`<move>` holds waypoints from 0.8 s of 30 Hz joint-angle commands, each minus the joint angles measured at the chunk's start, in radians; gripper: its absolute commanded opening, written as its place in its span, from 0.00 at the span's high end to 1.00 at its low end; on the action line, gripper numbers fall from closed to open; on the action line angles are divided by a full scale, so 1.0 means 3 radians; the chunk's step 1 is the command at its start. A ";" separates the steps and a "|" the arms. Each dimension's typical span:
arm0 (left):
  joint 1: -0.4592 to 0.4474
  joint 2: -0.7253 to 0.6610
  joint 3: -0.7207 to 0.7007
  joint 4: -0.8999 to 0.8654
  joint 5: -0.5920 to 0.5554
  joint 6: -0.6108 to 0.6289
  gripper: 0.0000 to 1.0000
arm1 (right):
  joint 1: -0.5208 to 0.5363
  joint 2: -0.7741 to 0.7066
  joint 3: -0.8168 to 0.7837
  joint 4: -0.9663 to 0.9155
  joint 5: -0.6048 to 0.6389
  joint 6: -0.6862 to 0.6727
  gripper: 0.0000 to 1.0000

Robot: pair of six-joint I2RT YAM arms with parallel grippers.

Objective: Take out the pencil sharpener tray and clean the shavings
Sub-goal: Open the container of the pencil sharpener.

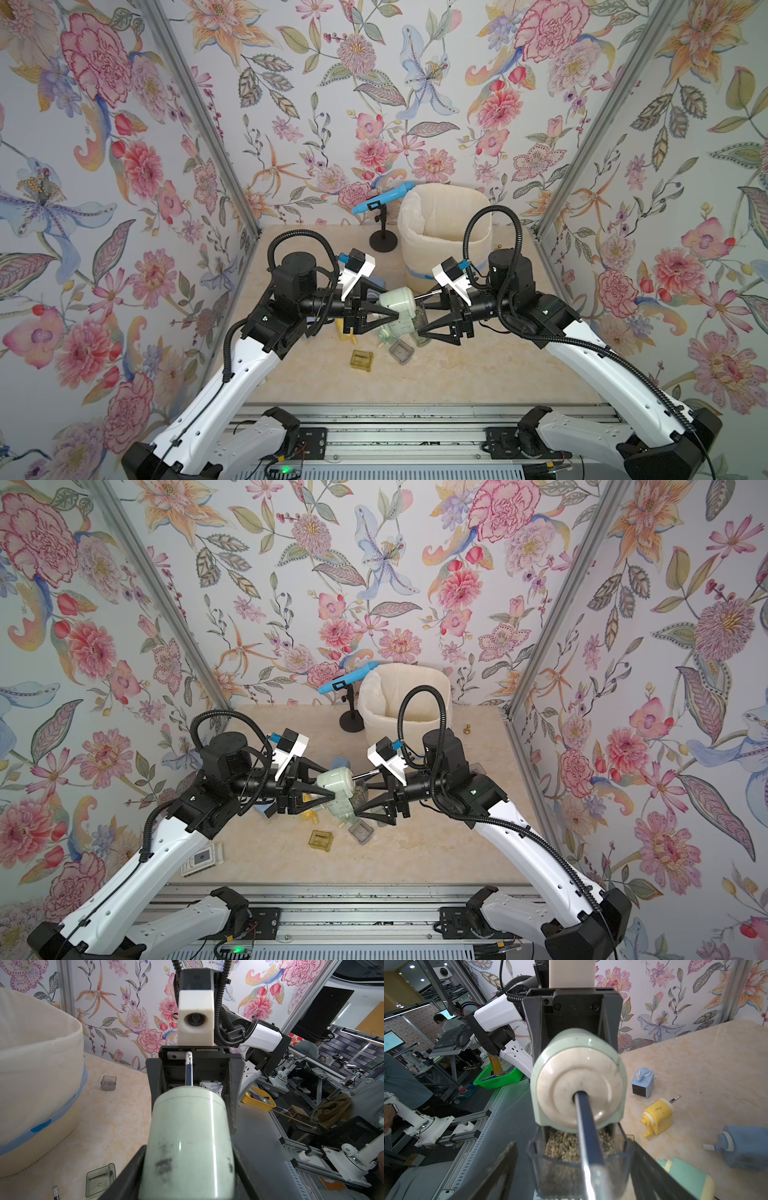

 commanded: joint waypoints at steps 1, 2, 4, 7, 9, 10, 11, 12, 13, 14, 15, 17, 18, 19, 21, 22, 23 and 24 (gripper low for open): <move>0.0032 -0.0075 -0.0030 0.0173 0.0056 -0.0022 0.82 | 0.0022 -0.0045 0.0014 0.0131 -0.0091 0.0051 0.23; 0.0034 -0.0074 -0.0030 0.0180 0.0062 -0.0019 0.82 | 0.0024 -0.0036 0.0015 0.0131 -0.0101 0.0059 0.26; 0.0033 -0.0066 -0.0030 0.0185 0.0067 -0.0020 0.82 | 0.0023 -0.0039 0.0012 0.0126 -0.0124 0.0071 0.31; 0.0038 -0.0056 -0.0026 0.0178 0.0079 -0.0017 0.82 | 0.0018 -0.0047 0.0008 0.0121 -0.0145 0.0091 0.38; 0.0047 -0.0046 -0.0016 0.0163 0.0095 0.0006 0.82 | 0.0000 -0.0063 0.0005 0.0111 -0.0146 0.0102 0.42; 0.0056 -0.0046 -0.0015 0.0139 0.0093 0.0025 0.82 | -0.0010 -0.0073 0.0003 0.0102 -0.0150 0.0106 0.42; 0.0056 -0.0040 -0.0001 0.0097 0.0096 0.0059 0.82 | -0.0030 -0.0078 0.0005 0.0086 -0.0151 0.0107 0.42; 0.0059 -0.0031 0.0012 0.0039 0.0103 0.0107 0.82 | -0.0060 -0.0092 0.0002 0.0080 -0.0146 0.0112 0.42; 0.0066 -0.0029 0.0029 -0.0031 0.0093 0.0158 0.82 | -0.0080 -0.0104 0.0001 0.0080 -0.0148 0.0118 0.42; 0.0072 -0.0015 0.0048 -0.0120 0.0082 0.0226 0.82 | -0.0115 -0.0120 0.0004 0.0072 -0.0150 0.0113 0.43; 0.0074 -0.0006 0.0057 -0.0193 0.0068 0.0282 0.82 | -0.0152 -0.0139 -0.0004 0.0071 -0.0151 0.0118 0.43; 0.0083 0.0001 0.0059 -0.0301 0.0023 0.0381 0.82 | -0.0211 -0.0175 -0.0002 0.0067 -0.0174 0.0124 0.43; 0.0084 -0.0002 0.0052 -0.0329 0.0011 0.0418 0.82 | -0.0243 -0.0194 -0.0001 0.0070 -0.0189 0.0128 0.43; 0.0090 -0.0011 0.0041 -0.0343 -0.0007 0.0440 0.82 | -0.0268 -0.0203 -0.0005 0.0073 -0.0194 0.0129 0.43; 0.0122 -0.0029 0.0036 -0.0379 -0.0020 0.0493 0.82 | -0.0324 -0.0231 -0.0018 0.0069 -0.0217 0.0132 0.44; 0.0143 -0.0035 0.0041 -0.0391 -0.0032 0.0520 0.82 | -0.0341 -0.0246 -0.0029 0.0067 -0.0217 0.0133 0.44; 0.0180 -0.0049 0.0051 -0.0413 -0.0060 0.0547 0.82 | -0.0364 -0.0261 -0.0037 0.0065 -0.0217 0.0131 0.44; 0.0220 -0.0060 0.0070 -0.0438 -0.0078 0.0572 0.82 | -0.0392 -0.0278 -0.0052 0.0064 -0.0212 0.0132 0.44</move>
